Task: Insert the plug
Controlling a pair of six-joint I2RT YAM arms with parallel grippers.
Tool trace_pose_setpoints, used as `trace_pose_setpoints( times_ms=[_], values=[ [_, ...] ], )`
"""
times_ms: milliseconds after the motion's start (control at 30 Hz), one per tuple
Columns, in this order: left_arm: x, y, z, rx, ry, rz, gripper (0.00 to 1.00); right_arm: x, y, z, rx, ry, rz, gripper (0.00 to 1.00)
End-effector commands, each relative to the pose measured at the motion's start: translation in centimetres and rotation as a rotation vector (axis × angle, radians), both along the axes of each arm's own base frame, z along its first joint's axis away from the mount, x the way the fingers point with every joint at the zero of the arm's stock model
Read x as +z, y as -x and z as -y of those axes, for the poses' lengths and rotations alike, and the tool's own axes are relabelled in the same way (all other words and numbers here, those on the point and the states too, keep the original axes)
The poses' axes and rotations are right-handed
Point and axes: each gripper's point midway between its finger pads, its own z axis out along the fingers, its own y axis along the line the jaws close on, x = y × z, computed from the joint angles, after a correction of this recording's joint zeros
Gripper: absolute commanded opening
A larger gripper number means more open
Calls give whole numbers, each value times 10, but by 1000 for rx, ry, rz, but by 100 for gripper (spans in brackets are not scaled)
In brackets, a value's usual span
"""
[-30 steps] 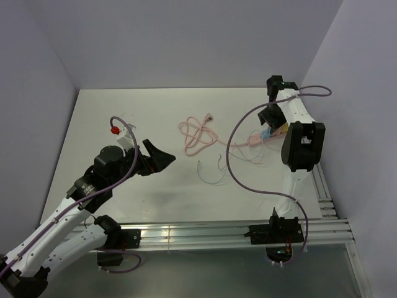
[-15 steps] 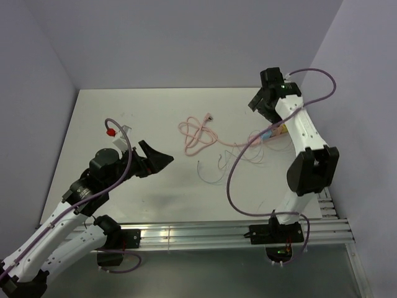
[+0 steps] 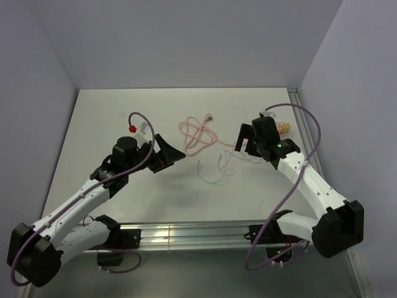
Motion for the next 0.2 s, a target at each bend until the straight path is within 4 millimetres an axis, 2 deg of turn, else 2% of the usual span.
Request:
trace_pose_setpoints(
  times_ms=[0, 33, 67, 100, 133, 167],
  values=[
    [18, -3, 10, -76, 178, 11, 99, 24, 14, -19, 126, -101, 167, 100],
    [27, -12, 7, -67, 222, 54, 99, 27, 15, -20, 133, -120, 204, 100],
    [28, -13, 7, -72, 249, 58, 99, 36, 23, -22, 160, -143, 256, 100],
    [17, -8, 7, -95, 283, 3, 99, 26, 29, -21, 171, -143, 253, 100],
    [21, -10, 3, -94, 328, 22, 99, 28, 31, -20, 179, -146, 275, 100],
    [46, -8, 2, -134, 416, 146, 99, 42, 40, -30, 254, -187, 334, 100]
  ],
)
